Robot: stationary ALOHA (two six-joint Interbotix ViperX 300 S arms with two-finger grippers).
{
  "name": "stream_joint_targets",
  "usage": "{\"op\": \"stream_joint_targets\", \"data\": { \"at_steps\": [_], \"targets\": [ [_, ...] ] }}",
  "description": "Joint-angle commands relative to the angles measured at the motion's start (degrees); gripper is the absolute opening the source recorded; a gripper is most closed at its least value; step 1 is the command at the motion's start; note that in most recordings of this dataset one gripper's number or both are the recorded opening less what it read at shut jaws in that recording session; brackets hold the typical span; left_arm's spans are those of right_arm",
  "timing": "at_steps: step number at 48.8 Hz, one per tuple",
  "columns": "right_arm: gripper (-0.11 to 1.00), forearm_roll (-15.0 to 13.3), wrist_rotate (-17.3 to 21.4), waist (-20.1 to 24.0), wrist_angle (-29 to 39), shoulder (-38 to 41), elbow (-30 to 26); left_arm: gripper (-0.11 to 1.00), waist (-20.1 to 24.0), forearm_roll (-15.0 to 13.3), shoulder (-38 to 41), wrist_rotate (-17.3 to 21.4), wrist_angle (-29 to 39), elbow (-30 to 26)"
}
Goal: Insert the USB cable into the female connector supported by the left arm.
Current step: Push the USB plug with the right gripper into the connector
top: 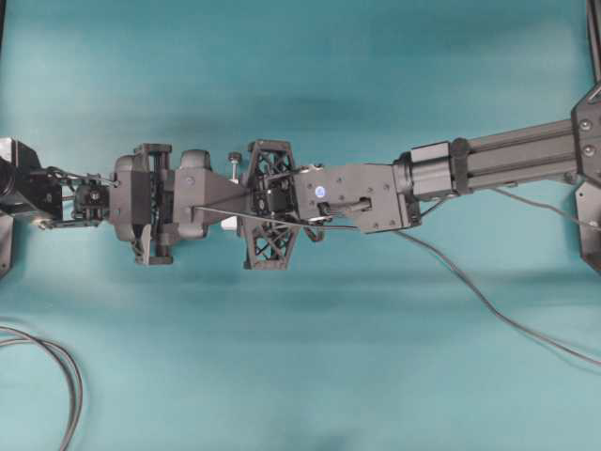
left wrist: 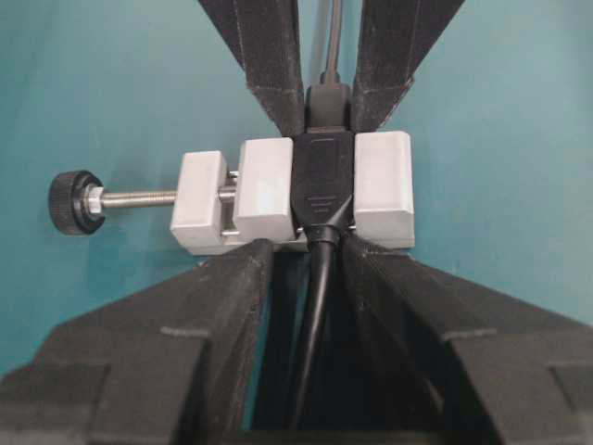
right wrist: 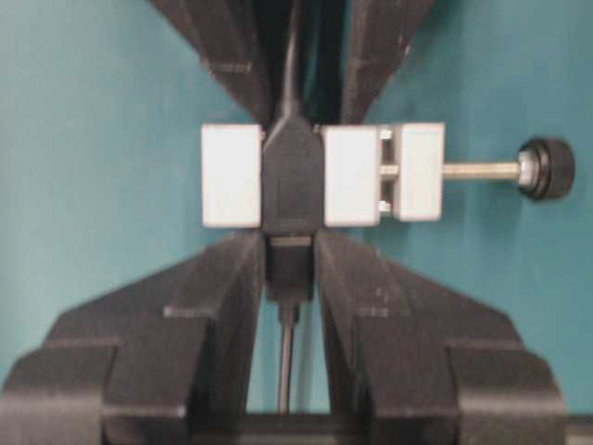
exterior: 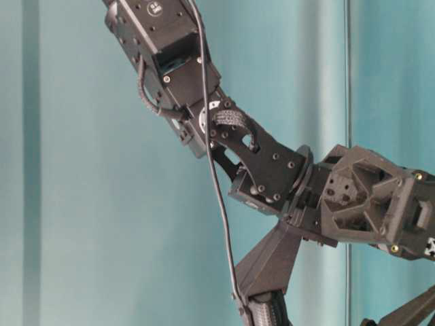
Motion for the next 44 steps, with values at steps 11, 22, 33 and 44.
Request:
{"op": "stream_joint_targets", "data": {
  "at_steps": [11,22,33,44],
  "targets": [
    [0.21,-0.26,-0.97,0.70,-0.35,-0.79,-4.04,0.46,-0.62,-0.35,0.70,-0.70,2.46,-3.96],
    [0.21,-0.26,-0.79,0.70,1.67,-0.97,-3.69,0.46,-1.23,-0.35,-0.62,-0.88,2.81,-3.25],
    [0.21,-0.26,-0.53,0.70,3.16,-1.23,-2.29,0.73,-1.58,-0.35,-1.93,-0.97,5.63,-2.90],
    [0.71,-0.26,0.18,1.05,3.52,-1.41,-1.93,0.82,-1.67,-0.35,-2.72,-0.97,6.94,-2.99]
  ]
}}
